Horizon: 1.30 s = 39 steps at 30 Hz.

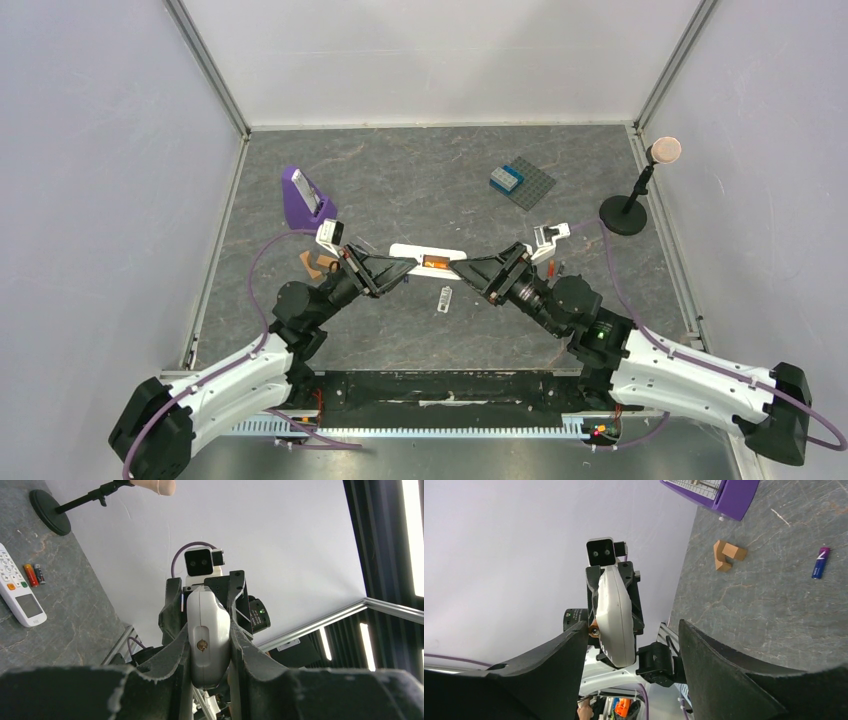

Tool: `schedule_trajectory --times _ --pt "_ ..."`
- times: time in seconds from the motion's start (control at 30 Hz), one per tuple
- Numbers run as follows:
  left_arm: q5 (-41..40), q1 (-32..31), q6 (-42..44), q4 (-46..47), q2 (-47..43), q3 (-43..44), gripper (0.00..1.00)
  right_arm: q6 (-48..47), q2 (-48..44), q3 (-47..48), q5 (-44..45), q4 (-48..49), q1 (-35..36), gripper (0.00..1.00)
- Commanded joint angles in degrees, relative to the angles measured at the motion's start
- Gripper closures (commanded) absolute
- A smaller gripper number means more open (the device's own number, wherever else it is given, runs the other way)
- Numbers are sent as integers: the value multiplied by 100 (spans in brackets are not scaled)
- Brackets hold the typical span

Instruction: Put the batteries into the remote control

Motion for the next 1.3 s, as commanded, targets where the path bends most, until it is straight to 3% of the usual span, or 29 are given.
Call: schedule_trajectory --times 0.0,1.1,1.2,1.27 --pt "-87 -15 -355 576 -6 187 98 86 99 -54 -111 348 -7 33" --pt "211 -9 -142 621 -47 155 98 257 531 -20 -319 140 -6 57" --pt "219 -13 -22 489 -98 146 98 231 510 -5 -352 87 -8 54" --pt "189 -13 139 299 -182 150 98 187 397 -31 -338 89 -8 39"
